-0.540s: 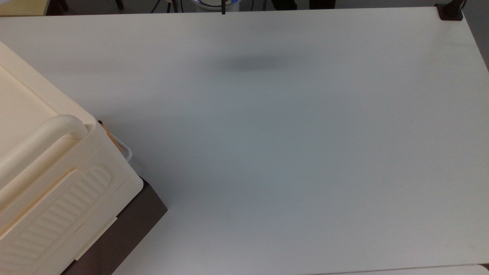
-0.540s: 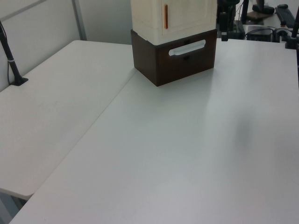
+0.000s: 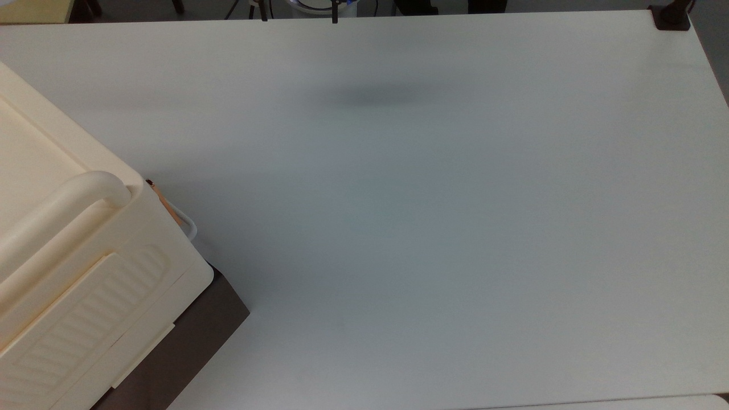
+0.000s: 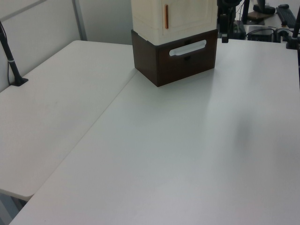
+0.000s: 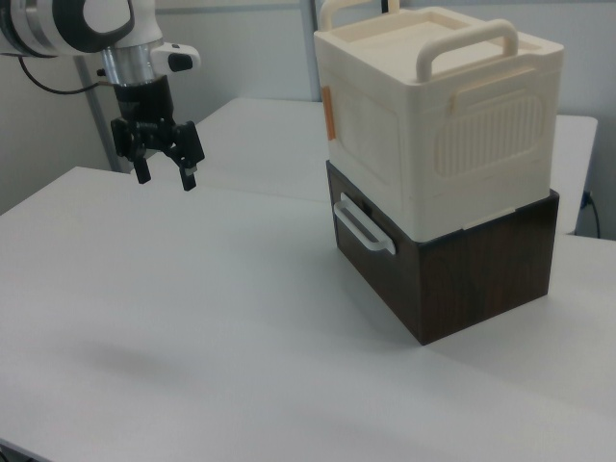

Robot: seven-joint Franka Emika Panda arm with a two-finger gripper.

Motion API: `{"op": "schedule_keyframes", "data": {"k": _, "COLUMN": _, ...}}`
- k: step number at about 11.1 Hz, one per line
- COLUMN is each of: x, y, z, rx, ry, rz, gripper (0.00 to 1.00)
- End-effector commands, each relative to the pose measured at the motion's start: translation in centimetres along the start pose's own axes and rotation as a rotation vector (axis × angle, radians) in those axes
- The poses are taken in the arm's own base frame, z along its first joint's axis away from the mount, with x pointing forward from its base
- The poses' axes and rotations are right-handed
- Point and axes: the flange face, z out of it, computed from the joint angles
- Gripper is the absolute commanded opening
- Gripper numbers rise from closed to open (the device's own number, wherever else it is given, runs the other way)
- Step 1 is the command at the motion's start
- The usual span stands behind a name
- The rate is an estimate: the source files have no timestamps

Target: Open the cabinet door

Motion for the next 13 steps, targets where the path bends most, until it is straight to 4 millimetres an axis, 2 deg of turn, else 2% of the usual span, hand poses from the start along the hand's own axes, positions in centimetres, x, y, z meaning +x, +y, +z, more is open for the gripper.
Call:
{"op": "schedule_keyframes", "data": {"k": 1, "x": -0.4, "y": 0.3, "z": 0.1, "rx": -0.006, "ry": 0.000, "rz": -0.009, "gripper": 1.00}}
{"op": "schedule_keyframes", "data": {"k": 5, "x": 0.1, "y": 0.0, "z": 0.7, "rx": -0.008, "ry": -0.010, "rz": -0.009, "gripper": 1.00}}
{"op": "schedule_keyframes", "data": {"k": 7, "x": -0.1, "y": 0.1, "z": 0.3, "rx": -0.009, "ry": -0.033, "rz": 0.008, "gripper": 1.00}}
{"op": "schedule_keyframes", "data": {"k": 9, "x": 2.0, "y": 0.2, "z": -0.7, "rx": -0.005, "ry": -0.001, "rz": 0.098, "gripper": 1.00}}
{"op": "schedule_keyframes", "data": {"k": 10, "x": 3.5, "y": 0.3, "z": -0.3, "rx": -0.013, "ry": 0.008, "rz": 0.202, "gripper": 1.00}}
{"op": "schedule_keyframes", "data": {"k": 13, "x": 7.4, "y": 0.7, "z": -1.7, "rx": 0.005, "ry": 0.163, "rz": 0.406, "gripper": 1.00}}
